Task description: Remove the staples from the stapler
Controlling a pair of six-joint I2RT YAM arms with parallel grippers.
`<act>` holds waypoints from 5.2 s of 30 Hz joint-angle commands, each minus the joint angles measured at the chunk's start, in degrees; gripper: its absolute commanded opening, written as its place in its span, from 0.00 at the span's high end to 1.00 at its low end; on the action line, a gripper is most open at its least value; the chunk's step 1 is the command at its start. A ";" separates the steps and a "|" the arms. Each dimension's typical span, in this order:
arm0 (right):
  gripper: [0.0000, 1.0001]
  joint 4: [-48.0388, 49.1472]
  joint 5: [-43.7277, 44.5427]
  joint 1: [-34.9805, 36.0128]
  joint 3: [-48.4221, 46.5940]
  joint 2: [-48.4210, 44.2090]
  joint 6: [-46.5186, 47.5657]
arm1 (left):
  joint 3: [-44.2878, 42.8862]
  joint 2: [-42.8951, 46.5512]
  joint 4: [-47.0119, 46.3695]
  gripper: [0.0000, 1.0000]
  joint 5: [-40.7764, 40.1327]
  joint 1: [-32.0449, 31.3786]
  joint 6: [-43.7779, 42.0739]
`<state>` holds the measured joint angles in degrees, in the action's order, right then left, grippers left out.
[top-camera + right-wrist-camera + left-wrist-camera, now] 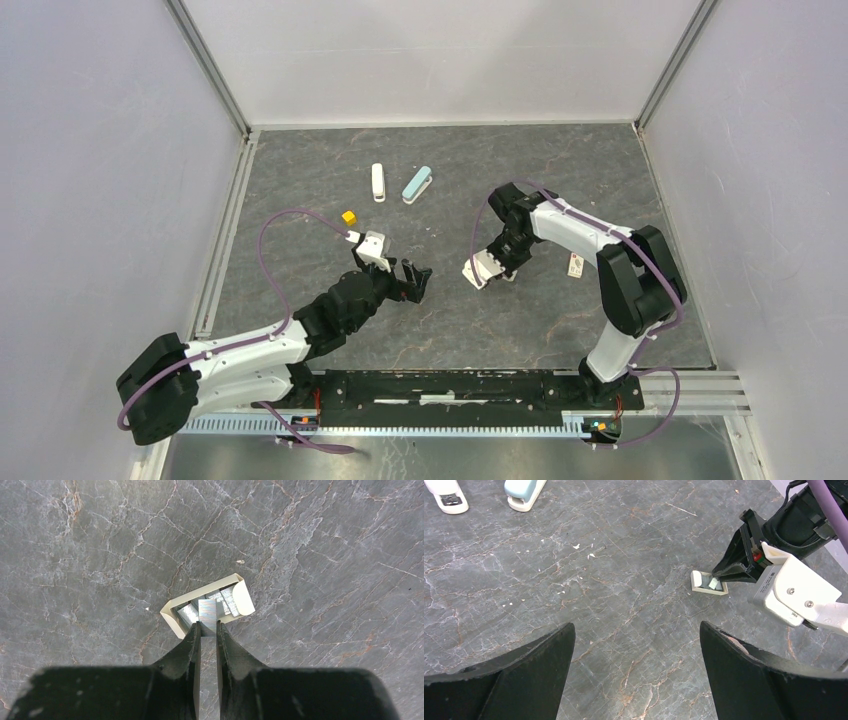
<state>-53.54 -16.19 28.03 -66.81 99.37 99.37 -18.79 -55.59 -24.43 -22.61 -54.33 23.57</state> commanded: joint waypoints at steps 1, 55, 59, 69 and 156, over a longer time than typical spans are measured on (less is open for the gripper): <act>0.97 -0.75 0.54 0.48 -0.04 0.53 4.17 | -1.25 -0.03 -3.06 0.00 -2.09 0.36 1.30; 0.70 1.34 1.55 1.68 -1.62 -0.56 3.53 | -1.08 -0.35 -4.23 0.00 -1.19 0.36 1.83; 0.71 1.45 1.92 1.61 -1.51 -1.11 2.57 | -0.99 -0.04 -4.23 0.00 -0.87 0.36 1.87; 0.72 2.96 4.84 1.59 0.14 -0.94 2.42 | 0.06 1.50 -4.05 0.00 -0.94 0.36 2.52; 0.73 3.04 5.23 1.49 1.43 0.20 2.67 | 0.59 2.29 -3.61 0.00 -1.73 0.43 2.68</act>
<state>-49.82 -10.46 29.41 -65.71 99.07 99.90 -18.35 -53.82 -25.85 -22.48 -54.33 24.43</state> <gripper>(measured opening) 0.266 0.996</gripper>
